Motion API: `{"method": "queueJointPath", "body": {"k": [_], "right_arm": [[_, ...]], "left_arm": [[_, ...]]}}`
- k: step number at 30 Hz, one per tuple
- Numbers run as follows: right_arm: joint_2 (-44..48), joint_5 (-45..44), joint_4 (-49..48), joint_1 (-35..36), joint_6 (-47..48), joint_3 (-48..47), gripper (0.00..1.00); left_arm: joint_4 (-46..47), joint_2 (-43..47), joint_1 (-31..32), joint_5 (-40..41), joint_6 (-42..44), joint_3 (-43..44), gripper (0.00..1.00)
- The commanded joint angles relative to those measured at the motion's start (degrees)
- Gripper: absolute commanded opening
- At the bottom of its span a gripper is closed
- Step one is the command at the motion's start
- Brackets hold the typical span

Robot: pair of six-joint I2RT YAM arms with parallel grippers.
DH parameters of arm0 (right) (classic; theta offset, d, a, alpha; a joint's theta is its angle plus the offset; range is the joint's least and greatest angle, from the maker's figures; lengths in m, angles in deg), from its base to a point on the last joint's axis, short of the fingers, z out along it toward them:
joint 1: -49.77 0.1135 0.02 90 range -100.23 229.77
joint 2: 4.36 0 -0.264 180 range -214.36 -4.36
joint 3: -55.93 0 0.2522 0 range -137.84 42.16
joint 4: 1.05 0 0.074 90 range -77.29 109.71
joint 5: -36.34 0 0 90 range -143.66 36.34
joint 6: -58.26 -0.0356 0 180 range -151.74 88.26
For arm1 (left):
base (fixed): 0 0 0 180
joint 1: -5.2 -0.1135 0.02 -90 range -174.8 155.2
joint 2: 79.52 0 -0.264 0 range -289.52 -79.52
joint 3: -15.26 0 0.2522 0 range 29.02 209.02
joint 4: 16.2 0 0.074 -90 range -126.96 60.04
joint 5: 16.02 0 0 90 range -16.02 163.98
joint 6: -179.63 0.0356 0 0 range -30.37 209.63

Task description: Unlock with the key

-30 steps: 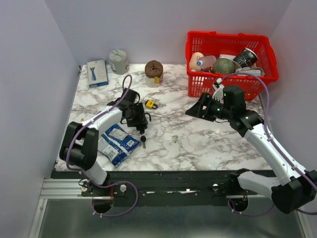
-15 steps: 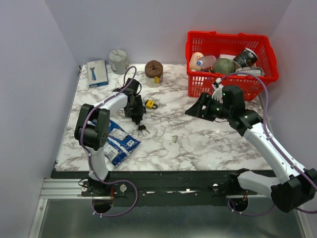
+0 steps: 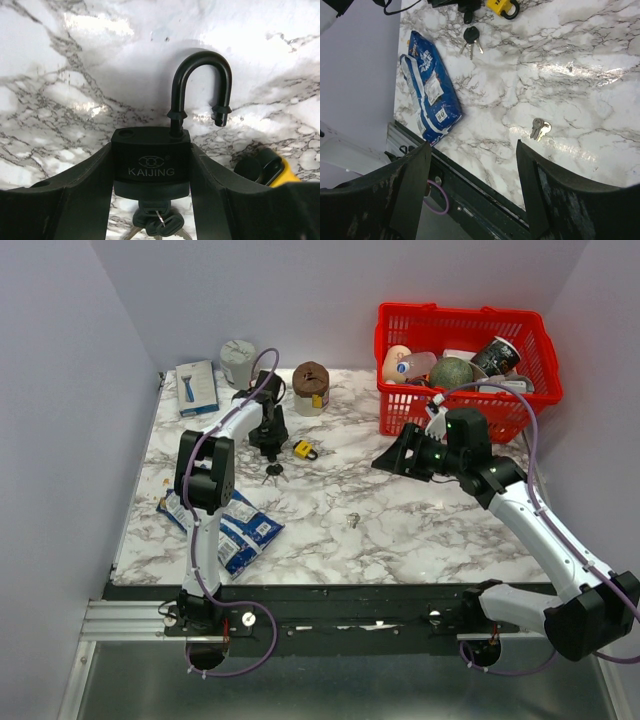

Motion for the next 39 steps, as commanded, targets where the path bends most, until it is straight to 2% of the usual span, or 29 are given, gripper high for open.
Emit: {"method": "queueJointPath", "body": {"k": [1,2,4,5,7,8,12,20,24,27,28,30,35,39], "right_arm": [[-0.87,-1.32,1.42,-0.05,0.41,-2.19,0.77],[-0.87,-1.49,1.77,-0.05,0.67,-2.2,0.77],[-0.95,-1.84,1.95,-0.05,0.85,-2.28,0.77],[-1.04,-1.93,2.04,-0.05,1.46,-2.28,0.77],[-1.39,-1.93,2.04,-0.05,2.08,-2.28,0.77],[-1.48,-2.02,2.56,0.04,3.04,-2.37,0.77],[-1.48,-2.63,3.8,0.04,5.5,-3.16,0.77],[-0.08,-3.42,4.68,0.65,9.81,-1.76,0.76],[-0.69,-5.36,5.47,3.11,11.13,-0.7,0.75],[-1.13,-5.01,4.86,3.73,10.08,0.26,0.75],[-1.13,-4.66,4.42,3.82,9.64,0.61,0.75],[-0.69,-4.05,3.01,3.91,8.24,1.41,0.75],[0.97,-4.22,1.52,4.0,5.86,2.64,0.75],[3.87,-5.01,1.69,4.08,4.46,4.74,0.75]], "left_arm": [[-1.92,-2.82,-0.09,3.38,1.72,2.91,0.14],[-1.31,-2.56,-0.09,3.64,1.55,2.56,0.28],[-0.16,-1.15,-0.09,3.82,1.46,1.42,0.41],[0.45,-0.71,0.0,3.74,1.37,1.33,0.55],[0.81,0.87,0.0,3.12,0.93,1.32,0.67],[1.16,1.39,0.0,3.03,0.93,1.41,0.77],[1.69,5.43,0.0,2.77,0.76,1.59,0.99],[7.38,15.71,0.43,-0.74,2.25,-3.15,0.99],[14.42,25.36,1.67,-5.48,3.91,-10.08,0.99],[18.56,28.2,3.59,-13.21,4.27,-15.98,0.99],[18.91,28.12,4.21,-16.36,4.1,-17.64,0.99],[19.18,26.81,5.79,-17.79,3.92,-18.88,0.99],[18.74,22.94,7.2,-16.92,3.3,-19.86,0.99],[15.93,18.2,7.38,-14.03,4.88,-17.31,0.99]]}}
